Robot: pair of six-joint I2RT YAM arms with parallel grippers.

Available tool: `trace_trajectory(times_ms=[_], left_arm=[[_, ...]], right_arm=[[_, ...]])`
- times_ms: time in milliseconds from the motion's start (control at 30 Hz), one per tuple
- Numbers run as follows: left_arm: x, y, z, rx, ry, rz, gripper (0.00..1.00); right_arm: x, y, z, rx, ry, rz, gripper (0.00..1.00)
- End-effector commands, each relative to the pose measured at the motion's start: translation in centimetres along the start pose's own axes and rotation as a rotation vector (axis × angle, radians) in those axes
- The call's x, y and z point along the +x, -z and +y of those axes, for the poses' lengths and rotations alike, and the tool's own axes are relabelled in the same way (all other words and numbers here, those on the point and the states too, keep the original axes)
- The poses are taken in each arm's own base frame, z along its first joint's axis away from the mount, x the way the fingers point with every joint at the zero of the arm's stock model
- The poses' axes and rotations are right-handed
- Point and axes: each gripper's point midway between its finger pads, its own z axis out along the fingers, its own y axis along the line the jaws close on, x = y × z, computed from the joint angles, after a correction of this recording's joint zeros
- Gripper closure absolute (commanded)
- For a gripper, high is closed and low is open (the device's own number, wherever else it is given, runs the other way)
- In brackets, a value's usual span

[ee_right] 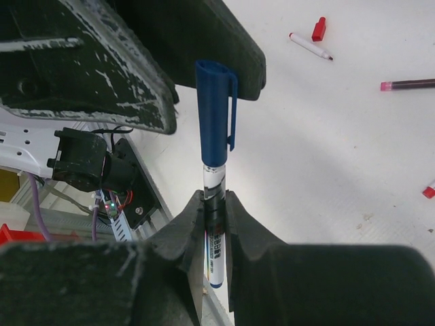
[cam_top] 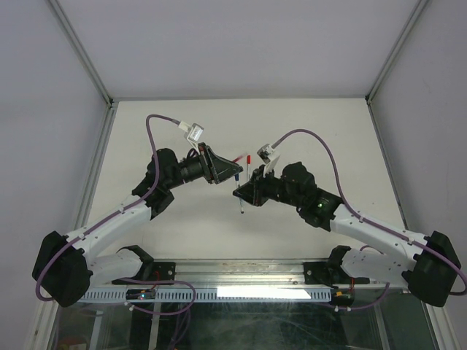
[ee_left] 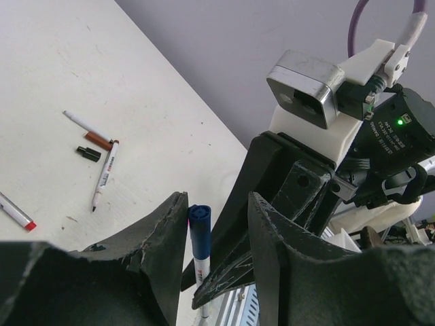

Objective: Insert the pens into the pen caps
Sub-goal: Insert the pen cap onto the pen.

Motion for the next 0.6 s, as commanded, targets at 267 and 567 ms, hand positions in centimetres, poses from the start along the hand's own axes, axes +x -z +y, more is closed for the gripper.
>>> trace_trajectory(times_ms=[267,567], left_arm=[[-1.53,-0.23,-2.03,0.075,-0.051,-0.020,0.80],[-1.38,-0.16,-1.67,0.050,-0.055,-0.011,1.00]], right_arm=[[-4.03,-0.32,2.29,-0.067,0.017,-0.098,1.00],[-4.61,-0.07,2.03,-0.039,0.000,-0.120,1.00]])
